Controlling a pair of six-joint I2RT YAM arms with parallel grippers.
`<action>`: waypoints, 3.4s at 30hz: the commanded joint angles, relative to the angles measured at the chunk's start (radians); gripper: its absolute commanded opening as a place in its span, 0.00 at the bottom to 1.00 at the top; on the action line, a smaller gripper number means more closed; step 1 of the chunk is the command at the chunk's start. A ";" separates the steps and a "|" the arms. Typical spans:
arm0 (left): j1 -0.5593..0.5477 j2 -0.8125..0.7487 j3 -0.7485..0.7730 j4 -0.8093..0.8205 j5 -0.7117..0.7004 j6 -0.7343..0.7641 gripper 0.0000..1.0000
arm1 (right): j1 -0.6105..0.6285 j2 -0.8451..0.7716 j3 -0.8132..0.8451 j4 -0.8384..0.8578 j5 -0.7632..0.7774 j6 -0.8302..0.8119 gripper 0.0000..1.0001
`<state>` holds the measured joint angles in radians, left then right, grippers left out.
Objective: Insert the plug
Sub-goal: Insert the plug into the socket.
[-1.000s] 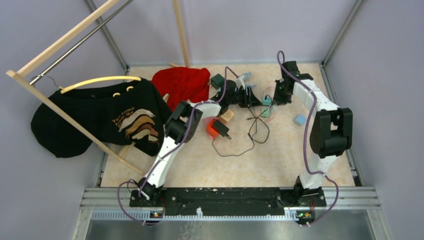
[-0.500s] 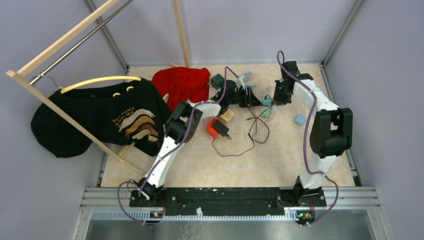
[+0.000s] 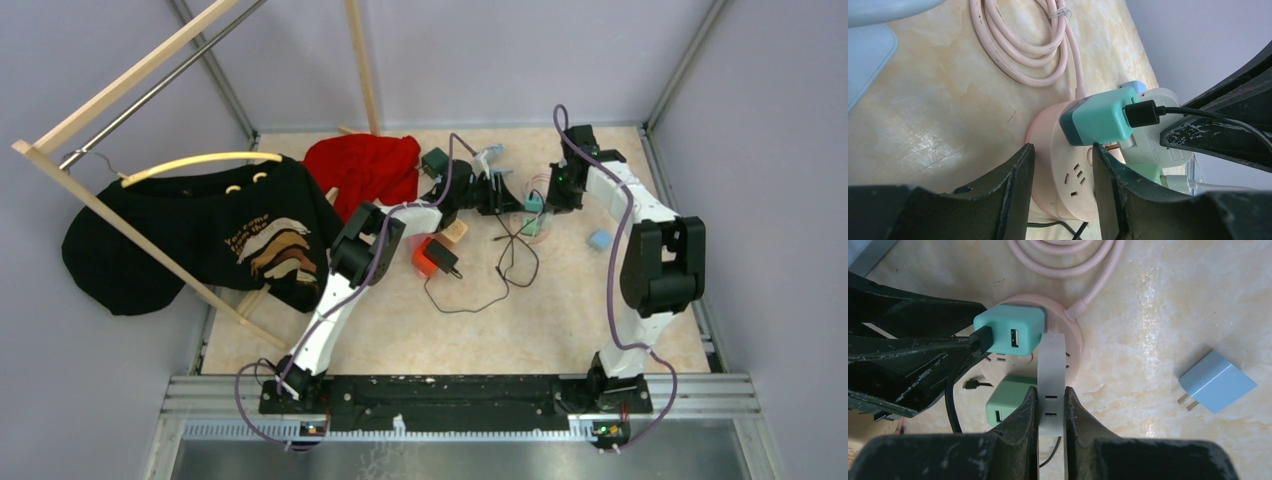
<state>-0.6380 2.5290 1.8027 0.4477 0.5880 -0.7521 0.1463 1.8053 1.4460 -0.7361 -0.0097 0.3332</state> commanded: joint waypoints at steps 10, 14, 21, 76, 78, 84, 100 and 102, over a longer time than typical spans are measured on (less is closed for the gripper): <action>-0.043 0.075 0.010 0.050 0.070 -0.045 0.52 | 0.040 -0.009 -0.052 0.188 -0.218 0.022 0.00; -0.043 0.087 0.026 0.044 0.075 -0.044 0.51 | 0.040 0.028 -0.056 0.172 -0.244 0.013 0.00; -0.043 0.099 0.040 0.040 0.076 -0.044 0.51 | 0.048 0.084 -0.090 0.209 -0.321 0.010 0.00; -0.055 0.184 0.112 0.030 0.180 0.008 0.52 | 0.078 0.147 0.052 0.035 -0.255 -0.018 0.20; -0.052 0.172 0.101 0.025 0.176 0.014 0.52 | 0.069 0.126 0.058 0.036 -0.227 -0.008 0.22; -0.043 0.147 0.075 0.015 0.171 0.028 0.52 | 0.041 0.071 0.038 0.054 -0.192 0.004 0.33; -0.037 0.139 0.075 -0.004 0.166 0.038 0.52 | -0.007 -0.058 0.005 0.089 -0.185 0.027 0.53; -0.037 0.139 0.073 -0.005 0.165 0.039 0.52 | -0.012 -0.074 -0.002 0.092 -0.182 0.031 0.53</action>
<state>-0.6254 2.6492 1.9144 0.5476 0.7105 -0.7044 0.1390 1.8244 1.4441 -0.6956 -0.1478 0.3405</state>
